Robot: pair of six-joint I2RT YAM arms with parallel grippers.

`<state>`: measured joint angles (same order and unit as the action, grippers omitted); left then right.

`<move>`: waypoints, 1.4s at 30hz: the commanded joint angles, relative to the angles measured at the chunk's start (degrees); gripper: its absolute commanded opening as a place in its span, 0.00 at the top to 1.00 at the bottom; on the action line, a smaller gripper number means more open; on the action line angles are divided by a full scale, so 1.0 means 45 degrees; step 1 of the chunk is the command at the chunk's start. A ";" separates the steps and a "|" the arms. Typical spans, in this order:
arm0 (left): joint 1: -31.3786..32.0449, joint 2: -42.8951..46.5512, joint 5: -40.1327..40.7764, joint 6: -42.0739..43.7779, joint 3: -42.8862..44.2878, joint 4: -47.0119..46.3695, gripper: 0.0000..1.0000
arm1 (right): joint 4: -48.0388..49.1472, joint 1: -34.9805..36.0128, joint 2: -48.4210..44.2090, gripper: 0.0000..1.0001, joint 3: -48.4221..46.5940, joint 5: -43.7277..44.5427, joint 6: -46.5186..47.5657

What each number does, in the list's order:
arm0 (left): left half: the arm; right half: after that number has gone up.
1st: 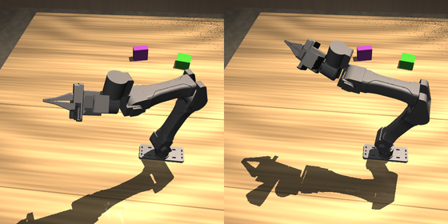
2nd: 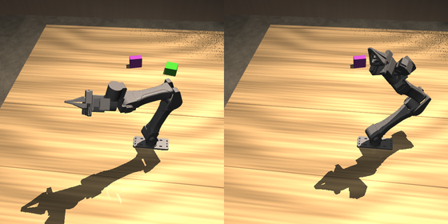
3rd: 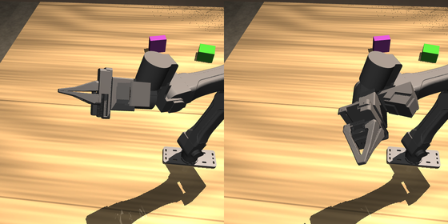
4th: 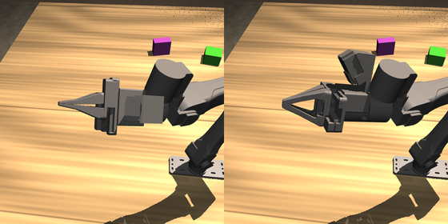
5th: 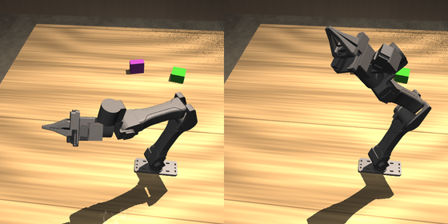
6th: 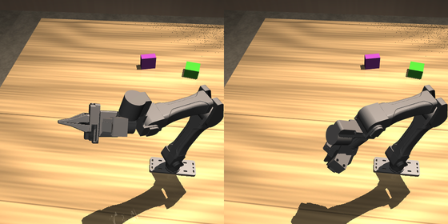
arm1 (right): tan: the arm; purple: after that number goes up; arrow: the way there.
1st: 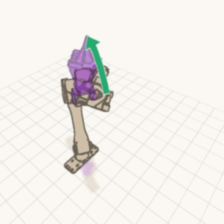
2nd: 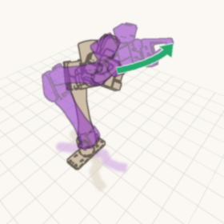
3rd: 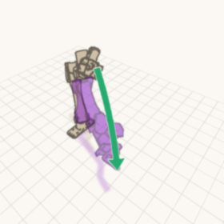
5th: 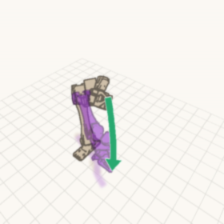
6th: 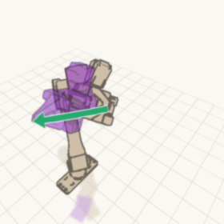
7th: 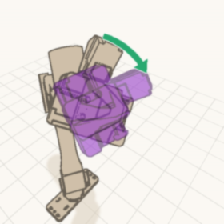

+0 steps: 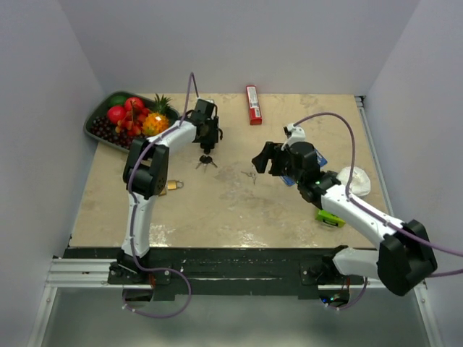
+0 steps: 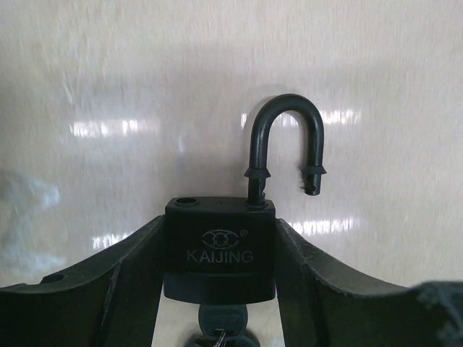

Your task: Unlock with the key

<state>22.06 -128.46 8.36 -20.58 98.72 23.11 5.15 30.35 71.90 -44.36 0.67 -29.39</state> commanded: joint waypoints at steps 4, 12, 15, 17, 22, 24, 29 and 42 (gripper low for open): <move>-0.0586 -0.2913 0.0427 0.0139 0.3450 0.0878 1.00 | -0.1104 -0.0045 -0.2265 0.18 0.0502 0.1003 0.0515; -0.0880 -0.3971 0.0232 0.0899 0.5035 0.0255 1.00 | -0.2373 -0.0045 -0.3106 0.17 0.0444 0.1570 0.0963; -0.0919 -0.3992 0.0057 0.1212 0.5133 -0.0018 1.00 | -0.2608 -0.0045 -0.3087 0.17 0.0443 0.1902 0.1042; -0.0919 -0.3836 -0.0080 0.1408 0.4978 -0.0370 1.00 | -0.2667 -0.0045 -0.3048 0.16 0.0463 0.1961 0.1062; -0.0919 -0.3114 -0.0022 0.1721 0.5230 -0.0449 0.54 | -0.2686 -0.0045 -0.2931 0.13 0.0327 0.1766 0.1042; -0.0919 -0.2686 -0.0274 0.1838 0.5212 -0.0546 0.38 | -0.2745 -0.0026 -0.2950 0.13 0.0171 0.1727 0.1081; -0.0880 -0.1670 -0.1094 0.2072 0.4939 -0.0974 0.15 | -0.2843 -0.0045 -0.3067 0.13 0.0111 0.1688 0.1081; 0.0212 0.5651 -0.4516 0.2289 -0.2372 -0.7080 0.09 | -0.2629 -0.0025 -0.3438 0.17 0.0716 0.1142 0.0866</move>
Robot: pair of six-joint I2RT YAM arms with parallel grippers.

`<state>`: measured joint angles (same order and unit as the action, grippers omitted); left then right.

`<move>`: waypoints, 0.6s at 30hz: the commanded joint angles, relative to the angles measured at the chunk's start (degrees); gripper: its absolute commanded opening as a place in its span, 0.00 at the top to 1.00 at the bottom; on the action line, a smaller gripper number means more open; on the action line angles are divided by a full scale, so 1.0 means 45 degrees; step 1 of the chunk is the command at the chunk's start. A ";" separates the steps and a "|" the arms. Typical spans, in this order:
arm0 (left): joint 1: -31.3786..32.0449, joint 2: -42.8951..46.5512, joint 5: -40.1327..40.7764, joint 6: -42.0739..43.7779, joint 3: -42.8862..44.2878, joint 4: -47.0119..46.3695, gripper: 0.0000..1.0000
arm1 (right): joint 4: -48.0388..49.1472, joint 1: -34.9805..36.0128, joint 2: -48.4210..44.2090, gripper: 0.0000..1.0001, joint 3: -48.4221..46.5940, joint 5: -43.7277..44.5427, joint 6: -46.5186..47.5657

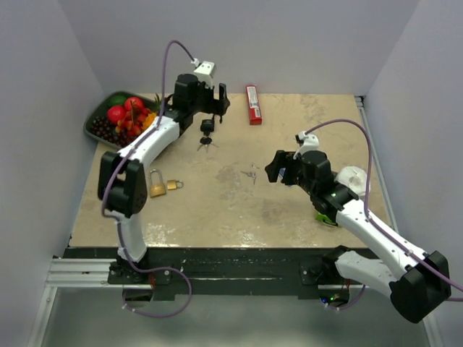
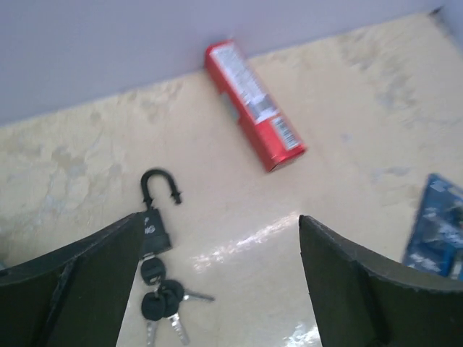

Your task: Unlock with the key

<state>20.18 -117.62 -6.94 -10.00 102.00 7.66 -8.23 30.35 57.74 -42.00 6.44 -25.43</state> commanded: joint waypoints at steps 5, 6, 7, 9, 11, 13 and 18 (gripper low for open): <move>0.0768 0.6832 0.0465 -0.1893 -0.6897 -0.4613 0.09 | 0.0598 0.0014 0.0001 0.19 0.0446 -0.0239 0.0356; 0.0710 0.7306 0.0661 -0.2131 -0.8064 -0.4477 0.08 | 0.0540 0.0014 0.0253 0.19 0.0427 -0.0142 0.0455; 0.0690 0.7755 0.0702 -0.2327 -0.8598 -0.4379 0.08 | 0.0540 0.0014 0.0353 0.20 0.0369 -0.0103 0.0533; 0.0496 0.9006 0.0547 -0.2796 -0.9904 -0.3855 0.05 | 0.0656 0.0092 0.0645 0.21 0.0368 -0.0044 0.0748; 0.0184 1.0135 0.0274 -0.2933 -1.0495 -0.3307 0.01 | 0.0871 0.0150 0.0880 0.23 0.0407 -0.0063 0.0962; -0.0595 1.0803 -0.0427 -0.2934 -1.1121 -0.2408 0.01 | 0.0988 0.0228 0.1424 0.24 0.0233 -0.0102 0.1061; -0.2277 1.2211 -0.1582 -0.2077 -1.1455 -0.0064 0.01 | 0.1788 0.0911 0.2870 0.29 -0.0061 -0.0102 0.1607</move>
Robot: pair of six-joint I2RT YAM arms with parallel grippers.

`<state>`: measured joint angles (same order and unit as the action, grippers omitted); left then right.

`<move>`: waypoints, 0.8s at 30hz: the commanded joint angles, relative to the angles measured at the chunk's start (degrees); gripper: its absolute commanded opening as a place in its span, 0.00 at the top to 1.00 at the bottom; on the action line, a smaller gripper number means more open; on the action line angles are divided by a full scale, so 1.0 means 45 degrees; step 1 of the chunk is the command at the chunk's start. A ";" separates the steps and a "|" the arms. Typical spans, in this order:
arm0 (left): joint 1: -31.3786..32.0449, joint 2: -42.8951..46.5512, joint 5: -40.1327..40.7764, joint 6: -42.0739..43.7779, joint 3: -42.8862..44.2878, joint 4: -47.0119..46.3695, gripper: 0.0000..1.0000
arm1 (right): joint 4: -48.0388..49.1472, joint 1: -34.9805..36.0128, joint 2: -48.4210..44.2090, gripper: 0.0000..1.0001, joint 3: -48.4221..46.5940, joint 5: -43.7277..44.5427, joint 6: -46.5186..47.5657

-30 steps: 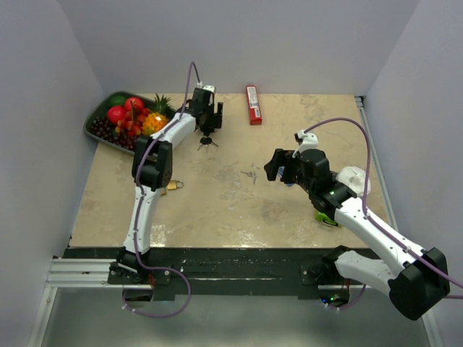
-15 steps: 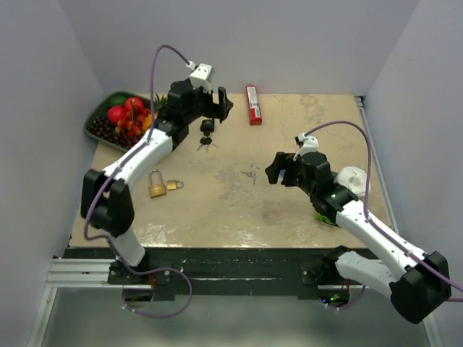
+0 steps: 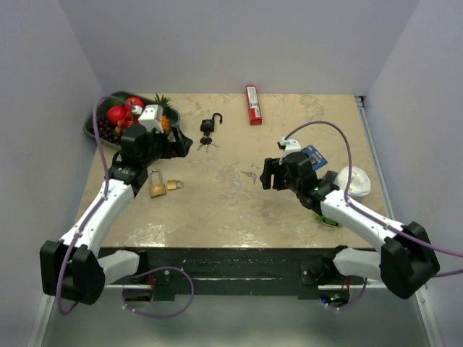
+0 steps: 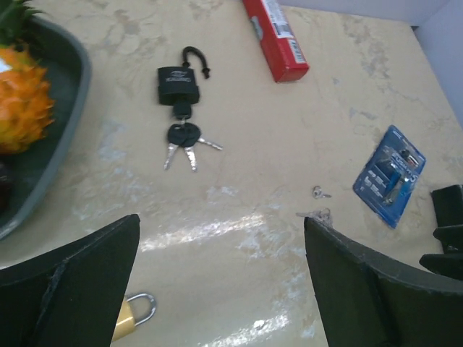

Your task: Unlock with the key

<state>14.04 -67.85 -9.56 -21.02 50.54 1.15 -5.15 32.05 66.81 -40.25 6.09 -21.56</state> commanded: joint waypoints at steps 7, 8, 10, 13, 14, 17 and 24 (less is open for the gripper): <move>-0.0972 0.1972 -0.1000 0.2501 -0.0586 0.2012 0.01 | 0.1965 0.0494 0.4116 0.34 -0.2027 -0.1313 0.2484; -0.0972 0.2186 -0.1019 0.2579 -0.0781 0.1779 0.01 | 0.1906 0.0436 0.4506 0.36 -0.2284 -0.1314 0.2622; -0.0972 0.2363 -0.1020 0.2677 -0.1270 0.1659 0.01 | 0.1886 0.0417 0.5366 0.37 -0.2888 -0.1568 0.2818; -0.0972 0.2325 -0.0785 0.2853 -0.1271 0.2049 0.01 | 0.1769 0.0338 0.6227 0.37 -0.3457 -0.1568 0.3033; -0.0972 0.2344 -0.0805 0.2854 -0.1271 0.2088 0.01 | 0.1692 0.0319 0.6383 0.38 -0.3593 -0.1529 0.3111; -0.0972 0.2559 -0.0728 0.2912 -0.1329 0.2069 0.01 | 0.1496 0.0318 0.6950 0.38 -0.3926 -0.1372 0.3307; -0.0972 0.2657 -0.0824 0.2795 -0.1525 0.2050 0.01 | 0.1398 0.0279 0.7478 0.39 -0.4083 -0.0669 0.3561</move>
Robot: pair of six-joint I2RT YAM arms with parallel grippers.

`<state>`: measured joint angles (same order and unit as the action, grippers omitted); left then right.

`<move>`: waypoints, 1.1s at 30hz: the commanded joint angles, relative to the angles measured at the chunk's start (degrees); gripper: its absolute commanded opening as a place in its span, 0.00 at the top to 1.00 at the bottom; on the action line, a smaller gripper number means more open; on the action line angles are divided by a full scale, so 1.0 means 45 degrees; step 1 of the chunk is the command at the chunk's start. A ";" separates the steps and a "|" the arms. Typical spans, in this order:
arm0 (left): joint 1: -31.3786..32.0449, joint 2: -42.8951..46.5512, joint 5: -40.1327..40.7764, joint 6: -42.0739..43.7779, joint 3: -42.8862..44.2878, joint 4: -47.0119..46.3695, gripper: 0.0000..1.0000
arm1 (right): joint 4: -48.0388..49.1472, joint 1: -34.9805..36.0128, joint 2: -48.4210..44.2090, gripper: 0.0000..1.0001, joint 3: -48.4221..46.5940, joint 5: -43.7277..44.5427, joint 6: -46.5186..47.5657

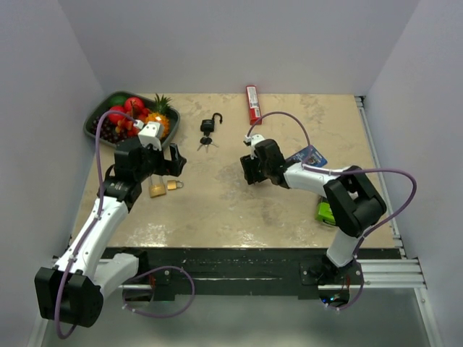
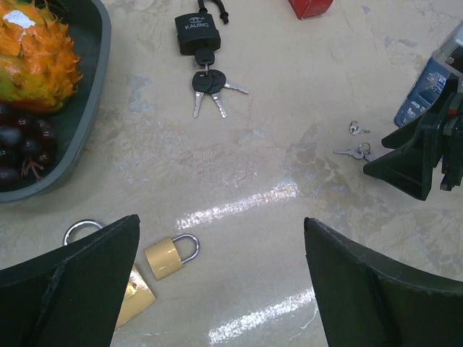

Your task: Unlock with the key

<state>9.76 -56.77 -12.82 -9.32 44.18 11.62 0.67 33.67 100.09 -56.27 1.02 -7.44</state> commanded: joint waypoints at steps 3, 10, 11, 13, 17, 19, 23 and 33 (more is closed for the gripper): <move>-0.0020 0.0097 -0.0256 0.0138 -0.0112 -0.0277 0.01 | 0.0145 -0.0099 0.0373 0.41 -0.0717 0.0458 0.0521; -0.0020 -0.0001 -0.0491 0.0079 -0.0151 -0.0335 0.01 | 0.0399 -0.0100 0.1076 0.45 -0.1089 0.0438 0.0638; -0.0020 -0.0040 -0.0549 0.0060 -0.0151 -0.0335 0.01 | 0.0399 -0.0100 0.1155 0.45 -0.1147 0.0477 0.0658; -0.0020 -0.0098 -0.0569 0.0060 -0.0151 -0.0335 0.01 | 0.0224 -0.0100 0.1331 0.47 -0.1382 0.0633 0.0658; -0.0020 -0.0157 -0.0647 0.0079 -0.0151 -0.0355 0.01 | 0.0086 -0.0100 0.1331 0.56 -0.1441 0.0712 0.0619; -0.0020 -0.0157 -0.0725 0.0079 -0.0131 -0.0375 0.01 | 0.0009 -0.0099 0.1370 0.66 -0.1421 0.0692 0.0638; -0.0020 -0.0177 -0.0921 0.0080 -0.0170 -0.0433 0.01 | -0.0011 -0.0099 0.1273 0.83 -0.1285 0.0673 0.0560; -0.0001 -0.0313 -0.3710 -0.0213 -0.0287 -0.1544 0.03 | -0.0031 -0.0100 -0.0151 1.00 -0.0797 -0.0690 0.0424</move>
<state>9.78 -57.98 -20.08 -9.43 43.44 10.15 0.19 33.36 105.43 -60.38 1.85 -5.32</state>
